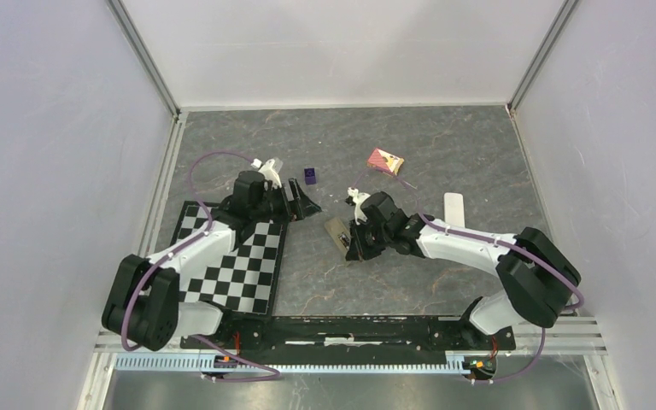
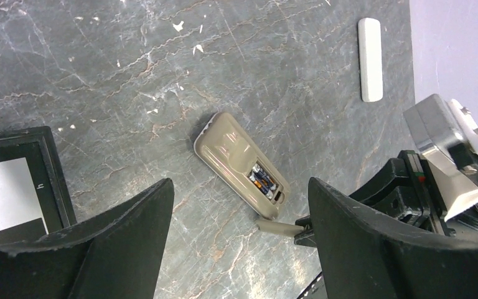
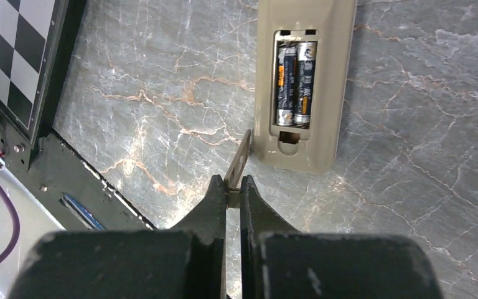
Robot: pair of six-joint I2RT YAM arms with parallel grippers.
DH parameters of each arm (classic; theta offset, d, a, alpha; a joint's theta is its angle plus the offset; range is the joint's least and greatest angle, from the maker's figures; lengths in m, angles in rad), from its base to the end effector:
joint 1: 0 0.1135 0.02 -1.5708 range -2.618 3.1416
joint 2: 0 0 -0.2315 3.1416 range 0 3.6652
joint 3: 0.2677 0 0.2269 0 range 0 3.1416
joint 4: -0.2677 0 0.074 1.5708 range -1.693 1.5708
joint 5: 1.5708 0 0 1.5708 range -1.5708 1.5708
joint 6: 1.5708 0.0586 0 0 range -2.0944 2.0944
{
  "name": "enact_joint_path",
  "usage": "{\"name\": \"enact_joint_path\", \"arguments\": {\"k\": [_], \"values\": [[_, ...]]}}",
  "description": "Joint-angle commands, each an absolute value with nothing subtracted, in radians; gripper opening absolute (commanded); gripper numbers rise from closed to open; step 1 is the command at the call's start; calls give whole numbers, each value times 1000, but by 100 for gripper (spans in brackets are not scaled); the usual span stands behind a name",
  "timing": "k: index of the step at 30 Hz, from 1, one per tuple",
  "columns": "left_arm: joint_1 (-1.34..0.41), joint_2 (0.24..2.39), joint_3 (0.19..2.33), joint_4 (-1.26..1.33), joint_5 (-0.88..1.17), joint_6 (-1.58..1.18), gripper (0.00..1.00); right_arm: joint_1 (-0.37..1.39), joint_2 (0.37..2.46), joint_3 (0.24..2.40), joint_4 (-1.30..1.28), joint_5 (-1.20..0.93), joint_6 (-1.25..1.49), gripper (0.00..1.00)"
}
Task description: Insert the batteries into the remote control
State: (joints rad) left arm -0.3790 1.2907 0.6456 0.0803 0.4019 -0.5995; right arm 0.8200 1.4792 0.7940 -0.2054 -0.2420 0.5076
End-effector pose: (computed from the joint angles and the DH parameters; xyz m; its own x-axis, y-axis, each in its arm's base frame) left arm 0.2470 -0.1230 0.1839 -0.7759 -0.2499 -0.5793 0.2540 0.7167 -0.6495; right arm 0.1866 0.2206 0.1503 -0.8585 -0.2284 -0.4591 -0.4524 0.7588 0.4685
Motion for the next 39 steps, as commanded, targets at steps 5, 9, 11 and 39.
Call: {"name": "enact_joint_path", "arguments": {"k": [5, 9, 11, 39], "values": [[-374, 1365, 662, 128, 397, -682, 87, 736, 1424, 726, -165, -97, 581, 0], [-376, 1398, 655, 141, 403, -708, 87, 681, 1405, 717, -164, -97, 583, 0], [-374, 1416, 652, 153, 412, -724, 87, 668, 1409, 722, -163, -106, 577, 0], [-428, 1513, 578, 158, 394, -856, 61, 498, 1619, 930, -115, -668, 370, 0]]}}
